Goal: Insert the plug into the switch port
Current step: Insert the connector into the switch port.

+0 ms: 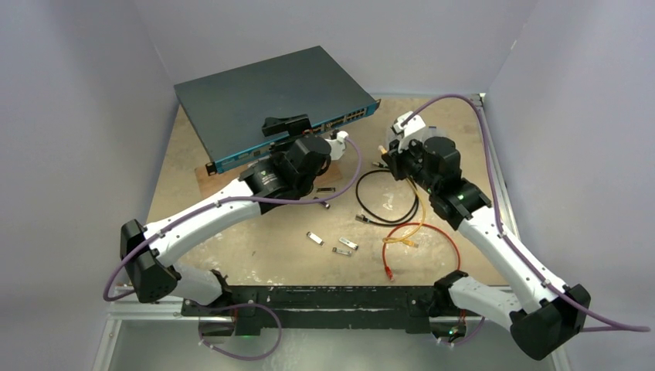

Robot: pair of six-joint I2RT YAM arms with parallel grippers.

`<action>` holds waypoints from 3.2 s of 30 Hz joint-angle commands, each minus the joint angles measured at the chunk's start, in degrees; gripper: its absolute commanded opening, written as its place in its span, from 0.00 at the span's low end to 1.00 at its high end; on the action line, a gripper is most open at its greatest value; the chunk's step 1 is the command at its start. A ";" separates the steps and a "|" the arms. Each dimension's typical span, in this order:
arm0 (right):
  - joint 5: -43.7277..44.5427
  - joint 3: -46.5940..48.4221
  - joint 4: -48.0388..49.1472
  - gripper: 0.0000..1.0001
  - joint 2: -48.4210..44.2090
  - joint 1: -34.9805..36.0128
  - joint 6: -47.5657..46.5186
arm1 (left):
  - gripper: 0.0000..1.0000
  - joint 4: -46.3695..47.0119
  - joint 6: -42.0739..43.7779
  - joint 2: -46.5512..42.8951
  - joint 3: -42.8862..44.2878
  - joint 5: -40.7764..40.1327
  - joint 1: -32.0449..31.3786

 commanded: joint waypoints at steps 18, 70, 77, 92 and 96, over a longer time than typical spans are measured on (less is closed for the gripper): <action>-7.55 8.57 0.84 0.00 5.97 -2.26 -0.85 | 0.68 10.87 7.34 -5.51 -9.33 -1.32 0.87; -19.00 20.57 11.37 0.00 23.75 -6.17 0.17 | 0.34 11.30 5.64 -7.95 -12.90 0.12 0.87; -20.76 19.78 11.70 0.00 24.41 -6.11 0.85 | 0.34 11.20 5.68 -7.95 -12.84 0.13 0.87; -16.17 20.89 12.72 0.00 23.68 -5.65 5.90 | 0.34 10.55 5.32 -8.12 -12.80 0.53 0.87; -15.32 22.75 10.39 0.00 24.10 -5.07 6.49 | 0.33 9.96 5.17 -8.26 -12.81 0.97 0.78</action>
